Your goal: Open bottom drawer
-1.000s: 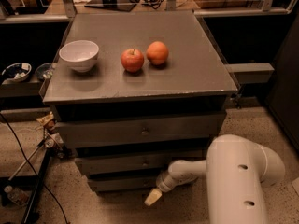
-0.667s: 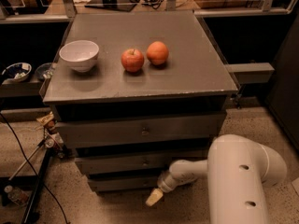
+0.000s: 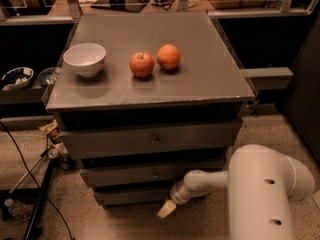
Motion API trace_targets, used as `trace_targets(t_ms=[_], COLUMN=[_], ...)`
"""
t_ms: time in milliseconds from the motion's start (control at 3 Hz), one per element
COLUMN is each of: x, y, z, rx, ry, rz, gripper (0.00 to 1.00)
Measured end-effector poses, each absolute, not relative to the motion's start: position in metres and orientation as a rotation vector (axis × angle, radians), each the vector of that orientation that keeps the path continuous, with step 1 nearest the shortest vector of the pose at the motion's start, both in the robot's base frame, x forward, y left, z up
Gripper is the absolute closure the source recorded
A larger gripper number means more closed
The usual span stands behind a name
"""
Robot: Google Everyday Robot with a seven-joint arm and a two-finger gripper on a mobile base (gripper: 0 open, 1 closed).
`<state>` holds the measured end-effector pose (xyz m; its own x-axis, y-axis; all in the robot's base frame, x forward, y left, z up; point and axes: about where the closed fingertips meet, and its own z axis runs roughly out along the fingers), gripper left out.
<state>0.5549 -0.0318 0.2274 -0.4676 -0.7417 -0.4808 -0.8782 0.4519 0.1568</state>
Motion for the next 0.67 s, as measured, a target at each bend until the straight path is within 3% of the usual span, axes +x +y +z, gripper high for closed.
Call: trace_targets(t_ms=[667], x=[0.575], y=[-0.019], z=[0.212], rx=[-1.406], ry=[2.343], rz=[0.515], gripper=[0.0])
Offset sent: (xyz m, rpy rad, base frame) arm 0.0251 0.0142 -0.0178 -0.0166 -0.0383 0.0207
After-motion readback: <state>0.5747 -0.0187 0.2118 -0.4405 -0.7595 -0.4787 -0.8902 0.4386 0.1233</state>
